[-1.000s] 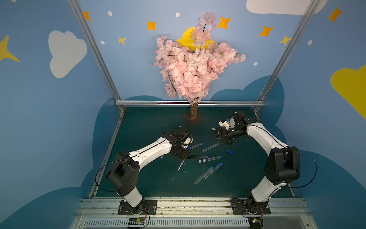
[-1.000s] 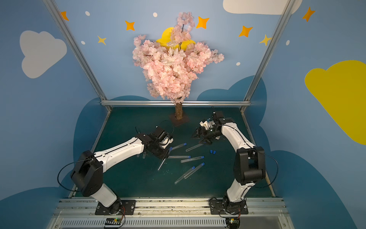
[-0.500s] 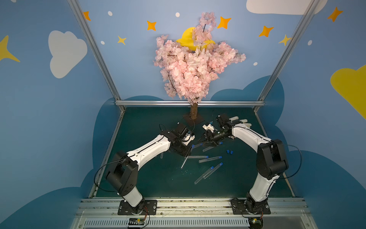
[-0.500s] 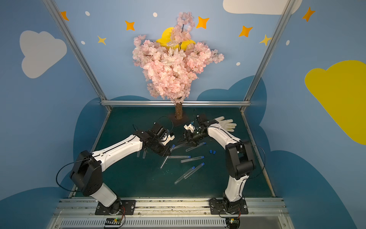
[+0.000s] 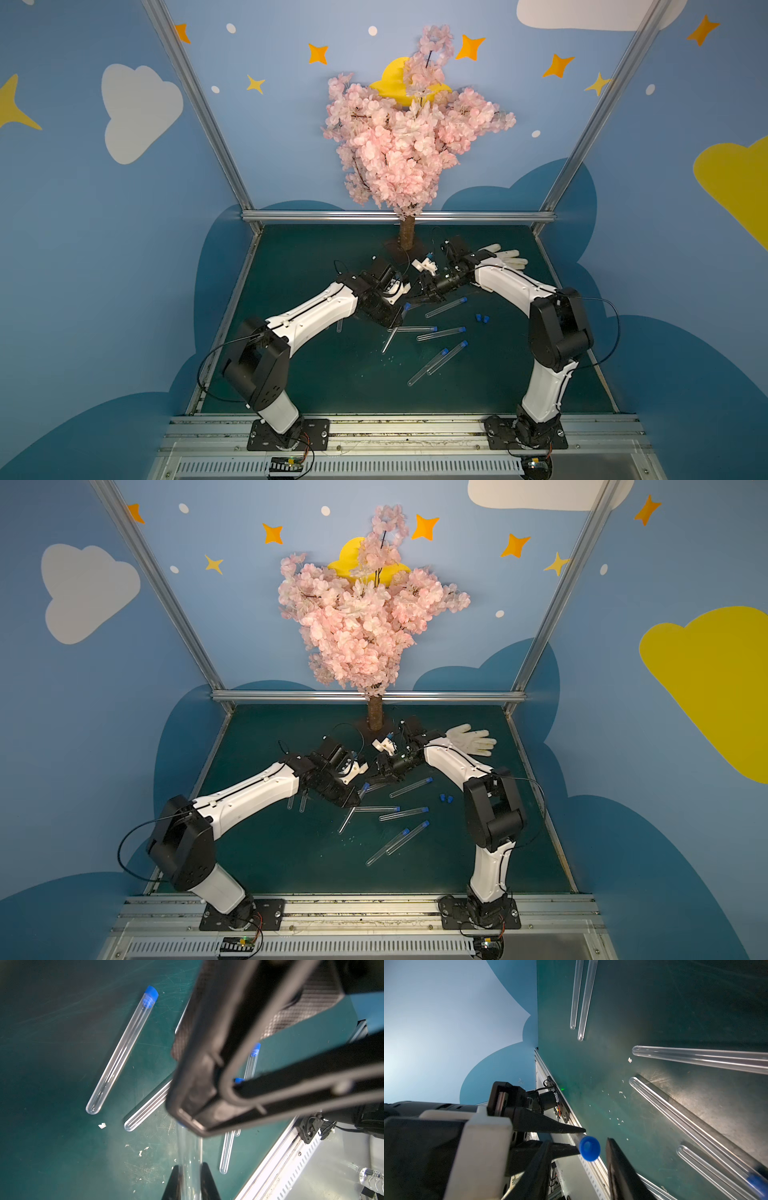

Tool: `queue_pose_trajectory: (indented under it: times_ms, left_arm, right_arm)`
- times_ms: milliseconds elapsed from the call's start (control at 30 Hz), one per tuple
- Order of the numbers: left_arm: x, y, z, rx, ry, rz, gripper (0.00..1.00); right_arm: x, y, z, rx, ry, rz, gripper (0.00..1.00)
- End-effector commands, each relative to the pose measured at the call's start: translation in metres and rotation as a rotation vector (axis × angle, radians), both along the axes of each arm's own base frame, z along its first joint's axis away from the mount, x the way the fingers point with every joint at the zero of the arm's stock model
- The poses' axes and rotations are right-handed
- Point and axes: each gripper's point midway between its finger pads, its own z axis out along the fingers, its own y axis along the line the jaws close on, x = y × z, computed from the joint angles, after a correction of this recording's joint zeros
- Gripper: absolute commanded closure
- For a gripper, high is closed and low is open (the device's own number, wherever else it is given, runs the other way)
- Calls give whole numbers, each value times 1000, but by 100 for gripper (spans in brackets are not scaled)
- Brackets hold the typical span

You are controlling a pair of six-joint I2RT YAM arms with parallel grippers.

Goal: Remove stoppers from test tubes
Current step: Open the stopper on the test tube.

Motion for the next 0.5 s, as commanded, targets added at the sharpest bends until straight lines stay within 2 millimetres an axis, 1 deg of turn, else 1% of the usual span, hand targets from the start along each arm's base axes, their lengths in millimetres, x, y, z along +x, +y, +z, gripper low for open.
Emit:
queue_pose_trajectory:
  times_ms: [0,333,467]
  left_arm:
    - [2,-3,12,-35,-20,-10,89]
    - [3,-2,14,-44,-26,-8,89]
    - [4,-1,15,-45,-28,-3,89]
  right_arm:
    - [0,4,-1,11,1,15,59]
    - [-3,7,-6,1,18,34,62]
    - [-4,7,-7,3,27,41,68]
